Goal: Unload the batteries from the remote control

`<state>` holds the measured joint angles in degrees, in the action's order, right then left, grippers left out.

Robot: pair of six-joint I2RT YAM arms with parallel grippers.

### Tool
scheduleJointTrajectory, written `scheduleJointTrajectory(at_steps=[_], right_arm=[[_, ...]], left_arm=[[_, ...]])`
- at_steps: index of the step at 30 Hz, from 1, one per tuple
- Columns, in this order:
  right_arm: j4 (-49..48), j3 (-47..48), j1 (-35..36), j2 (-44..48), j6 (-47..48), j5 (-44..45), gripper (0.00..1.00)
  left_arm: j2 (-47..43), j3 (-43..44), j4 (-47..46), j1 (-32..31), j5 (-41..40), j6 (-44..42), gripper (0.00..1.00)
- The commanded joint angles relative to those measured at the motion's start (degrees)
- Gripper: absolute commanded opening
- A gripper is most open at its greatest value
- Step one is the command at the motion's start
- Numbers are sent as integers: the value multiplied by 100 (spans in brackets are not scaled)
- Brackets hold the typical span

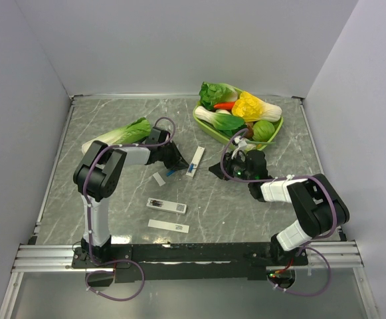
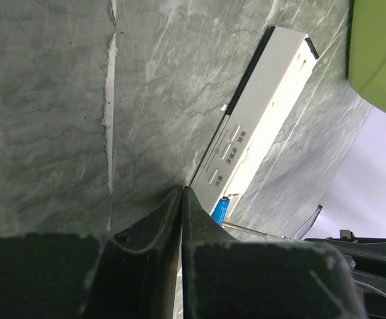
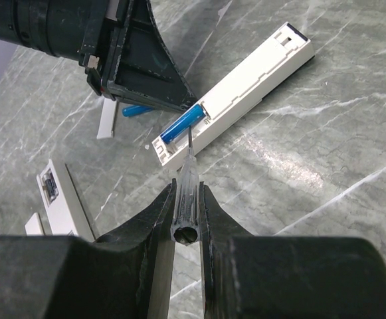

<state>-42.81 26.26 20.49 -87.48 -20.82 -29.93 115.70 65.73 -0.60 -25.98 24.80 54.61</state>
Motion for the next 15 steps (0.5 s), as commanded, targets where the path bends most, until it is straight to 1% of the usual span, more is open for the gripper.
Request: scheduleJointTrajectory(at_steps=[1,9,15], right_arm=[[-149,151,60,135,78,-3,0],[-228,107,87,258,16,-21,0],[-35,72,157,495,139,154,0]], left_arm=[[102,-148,474,-39,-274,-152,11],[102,-175,456,-39,-256,-152,10],[128,-175,421,-39,-230,-135,11]])
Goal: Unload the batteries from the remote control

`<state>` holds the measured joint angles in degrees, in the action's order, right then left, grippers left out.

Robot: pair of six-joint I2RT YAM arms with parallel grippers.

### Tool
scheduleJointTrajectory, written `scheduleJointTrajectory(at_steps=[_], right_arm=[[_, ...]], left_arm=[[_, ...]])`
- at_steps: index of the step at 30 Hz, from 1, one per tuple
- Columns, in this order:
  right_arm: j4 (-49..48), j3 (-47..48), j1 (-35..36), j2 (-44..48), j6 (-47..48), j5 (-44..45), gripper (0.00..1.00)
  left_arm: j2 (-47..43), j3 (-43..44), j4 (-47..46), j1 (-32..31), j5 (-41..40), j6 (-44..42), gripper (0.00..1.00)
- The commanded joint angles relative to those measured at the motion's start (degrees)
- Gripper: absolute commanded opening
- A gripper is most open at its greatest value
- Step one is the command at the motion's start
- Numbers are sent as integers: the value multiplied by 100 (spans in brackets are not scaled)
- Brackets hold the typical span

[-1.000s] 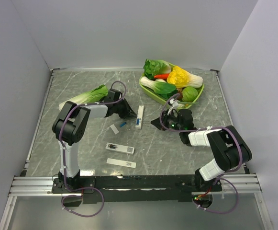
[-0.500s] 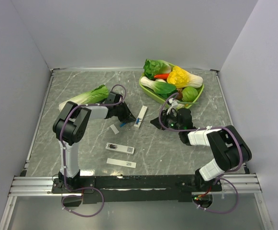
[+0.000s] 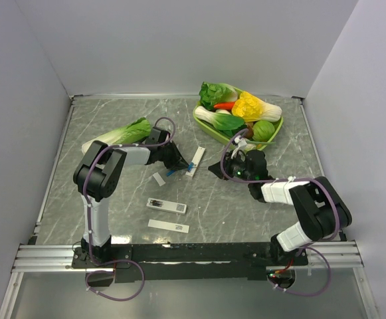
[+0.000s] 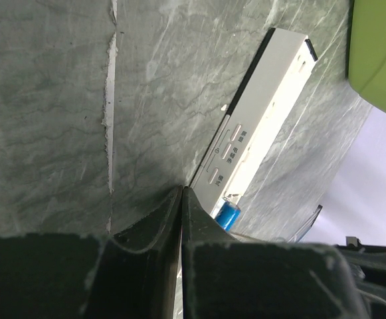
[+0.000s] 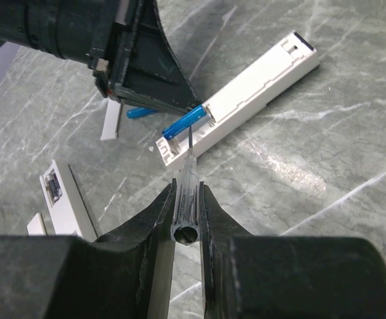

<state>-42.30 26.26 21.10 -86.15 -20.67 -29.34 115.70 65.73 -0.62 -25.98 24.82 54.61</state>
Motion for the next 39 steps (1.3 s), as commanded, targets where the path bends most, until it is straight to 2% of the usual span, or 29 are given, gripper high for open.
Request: scheduleJointTrajectory(at_steps=[1,12,17,26,29,30,33,36,39], right_arm=[[-68,72,96,379,159,113,0],[-94,169,157,90,107,87,0],[-68,151,166,124,115,122,0],[776,318,184,686,274,121,0],[1170,300,271,1108,457,218,0],[1529,318,315,1353,519,297,0],[2258,371,587,1862,791,612,0],[2830,362,991,2302,985,911,0],[2947,161,1290,2769,977,1071,0]], left_arm=[[128,-175,414,-39,-232,-135,10],[111,-193,431,-48,-284,-135,10],[14,-87,792,40,-504,-188,10],[-714,387,1256,102,-759,-574,13],[-1126,510,1642,119,-1022,-531,26],[-1224,528,1740,128,-1092,-522,34],[-1672,511,2161,137,-1330,-513,43],[-2191,195,2416,198,-1497,-522,47],[-2806,-279,2698,391,-1953,-286,49]])
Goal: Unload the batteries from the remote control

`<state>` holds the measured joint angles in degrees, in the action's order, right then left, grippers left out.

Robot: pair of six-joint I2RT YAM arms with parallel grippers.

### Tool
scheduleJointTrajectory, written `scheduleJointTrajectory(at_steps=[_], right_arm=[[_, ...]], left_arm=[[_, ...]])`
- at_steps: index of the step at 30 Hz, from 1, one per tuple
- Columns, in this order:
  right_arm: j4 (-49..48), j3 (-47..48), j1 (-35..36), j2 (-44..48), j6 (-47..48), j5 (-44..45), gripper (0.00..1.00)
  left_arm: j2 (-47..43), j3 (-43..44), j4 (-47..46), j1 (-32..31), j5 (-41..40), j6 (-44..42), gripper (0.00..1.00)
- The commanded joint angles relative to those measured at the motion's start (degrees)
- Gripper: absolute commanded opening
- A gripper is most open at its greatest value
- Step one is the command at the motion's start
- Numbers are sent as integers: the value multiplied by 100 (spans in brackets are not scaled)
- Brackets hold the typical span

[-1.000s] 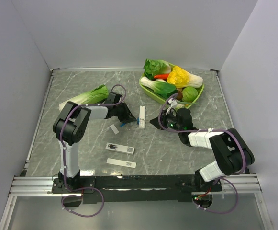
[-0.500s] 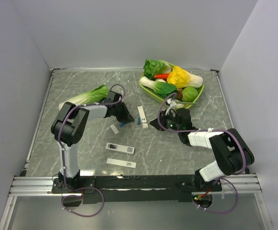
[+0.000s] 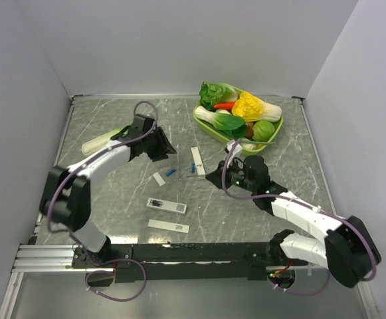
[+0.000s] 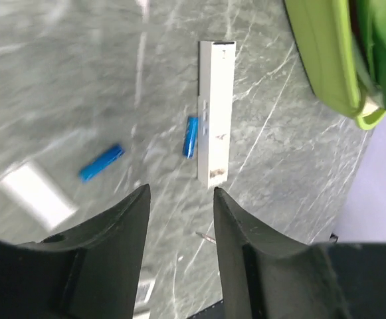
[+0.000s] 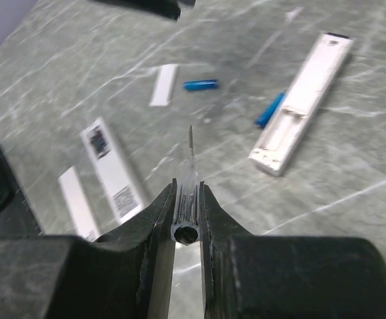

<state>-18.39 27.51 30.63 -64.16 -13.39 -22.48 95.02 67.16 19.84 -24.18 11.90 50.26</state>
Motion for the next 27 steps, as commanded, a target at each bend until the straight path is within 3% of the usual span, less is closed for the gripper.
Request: scheduleJointTrajectory(at_steps=[1,4,7,9,14,19,27], right_arm=[[626,1,399,658,258,376,0],[924,0,742,844,302,472,0],[952,36,1189,879,232,542,0],[1039,105,1549,827,135,639,0],[1023,150,2051,511,-41,176,0],[925,80,2403,142,-164,77,0],[969,106,2553,-132,-235,778,0]], left_arm=[[-896,-684,853,282,-793,229,48],[-1695,-1342,1022,572,-1173,721,44],[-2661,-2036,734,731,-1471,679,44],[-2822,-2259,627,818,-1524,626,43],[-2507,-2690,259,1021,-594,99,39],[-2067,-2839,-32,1030,-337,-69,38],[-1970,-3076,-304,1030,-13,-131,34]])
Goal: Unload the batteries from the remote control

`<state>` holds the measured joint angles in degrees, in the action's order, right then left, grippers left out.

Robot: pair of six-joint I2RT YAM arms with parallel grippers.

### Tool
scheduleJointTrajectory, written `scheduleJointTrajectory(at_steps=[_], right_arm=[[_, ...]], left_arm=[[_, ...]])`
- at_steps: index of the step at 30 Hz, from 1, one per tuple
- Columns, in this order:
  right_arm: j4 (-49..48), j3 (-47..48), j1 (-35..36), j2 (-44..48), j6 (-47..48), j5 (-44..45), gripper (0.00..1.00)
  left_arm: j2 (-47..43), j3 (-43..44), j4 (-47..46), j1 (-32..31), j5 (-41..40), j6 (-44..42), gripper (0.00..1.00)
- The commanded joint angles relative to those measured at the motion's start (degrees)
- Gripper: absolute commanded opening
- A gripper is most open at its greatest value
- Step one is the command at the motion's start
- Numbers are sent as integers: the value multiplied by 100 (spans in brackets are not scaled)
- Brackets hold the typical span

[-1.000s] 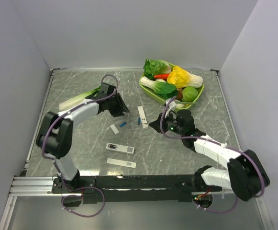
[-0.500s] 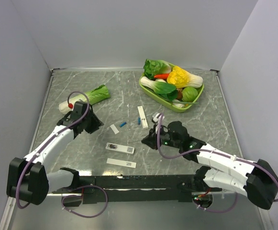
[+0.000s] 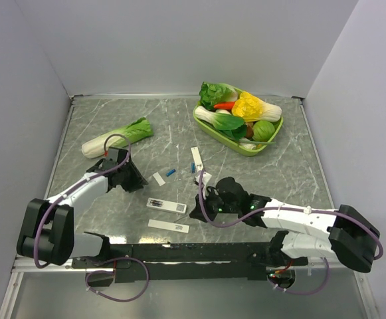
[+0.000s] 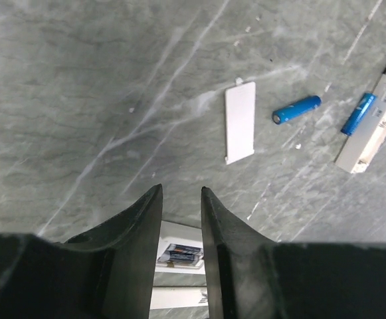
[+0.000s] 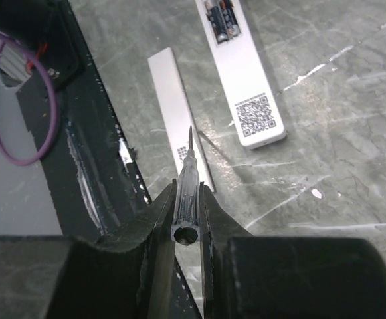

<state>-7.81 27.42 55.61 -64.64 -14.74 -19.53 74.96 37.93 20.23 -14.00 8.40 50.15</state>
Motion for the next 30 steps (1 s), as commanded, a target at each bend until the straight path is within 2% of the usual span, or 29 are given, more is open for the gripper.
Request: scheduleJointTrajectory(at_steps=[1,7,12,16,22,30], right_arm=[[-63,114,55,-110,-99,633,0],[123,194,20,-172,-64,1731,0],[-36,220,-243,-224,-99,2066,0],[-168,290,-594,-356,-82,1988,0],[-308,369,-956,-479,-46,1593,0],[218,396,-938,-59,-169,1022,0]], left_arm=[[45,-198,-379,3,398,-111,33],[19,-541,-599,-331,284,74,29],[238,-612,-783,-533,547,126,27],[239,-638,-1064,-858,689,328,25],[396,-550,-1416,-1017,952,452,24],[757,-67,-1021,-1017,759,83,23]])
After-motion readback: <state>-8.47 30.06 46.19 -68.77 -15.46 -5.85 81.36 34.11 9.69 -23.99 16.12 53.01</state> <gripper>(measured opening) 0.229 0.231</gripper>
